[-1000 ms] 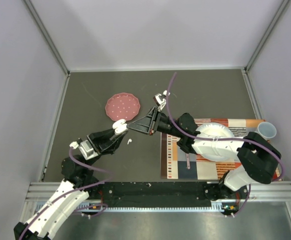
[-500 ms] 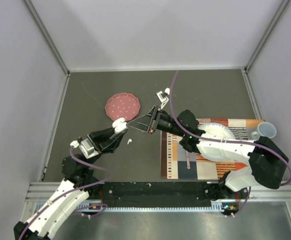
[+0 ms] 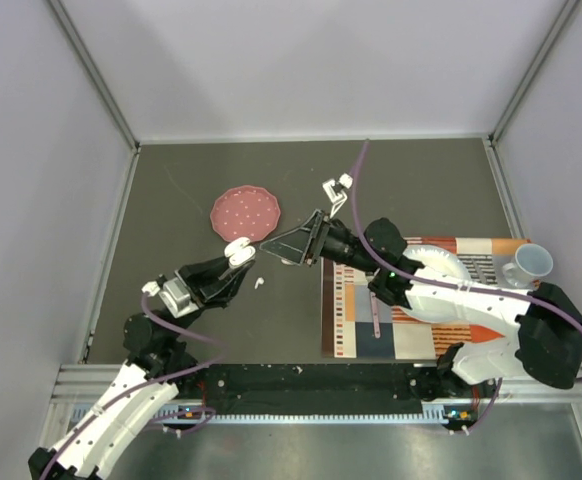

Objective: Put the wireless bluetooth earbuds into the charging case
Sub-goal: Adjust the right earbud in the right side groove of the charging case, then move the left earbud to the center of the board.

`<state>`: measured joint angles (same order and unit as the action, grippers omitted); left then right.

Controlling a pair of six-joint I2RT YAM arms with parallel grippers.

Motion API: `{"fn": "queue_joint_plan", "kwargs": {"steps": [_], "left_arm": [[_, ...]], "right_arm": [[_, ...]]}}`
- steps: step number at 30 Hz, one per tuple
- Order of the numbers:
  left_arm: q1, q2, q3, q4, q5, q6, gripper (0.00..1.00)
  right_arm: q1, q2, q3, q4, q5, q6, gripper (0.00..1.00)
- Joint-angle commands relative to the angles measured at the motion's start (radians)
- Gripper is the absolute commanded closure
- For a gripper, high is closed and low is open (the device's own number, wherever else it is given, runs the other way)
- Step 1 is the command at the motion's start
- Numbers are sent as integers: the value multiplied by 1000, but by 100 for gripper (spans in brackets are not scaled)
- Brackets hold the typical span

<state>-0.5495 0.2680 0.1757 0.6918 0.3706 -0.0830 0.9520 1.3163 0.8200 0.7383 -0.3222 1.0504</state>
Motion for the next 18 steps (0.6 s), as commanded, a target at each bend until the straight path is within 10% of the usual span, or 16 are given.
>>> {"fn": "queue_joint_plan", "kwargs": {"steps": [1, 18], "left_arm": [[-3, -50, 2, -12, -53, 22, 100], [-3, -315, 31, -331, -277, 74, 100]], "right_arm": [[-27, -58, -4, 0, 23, -35, 36], [-39, 67, 100, -711, 354, -90, 40]]}}
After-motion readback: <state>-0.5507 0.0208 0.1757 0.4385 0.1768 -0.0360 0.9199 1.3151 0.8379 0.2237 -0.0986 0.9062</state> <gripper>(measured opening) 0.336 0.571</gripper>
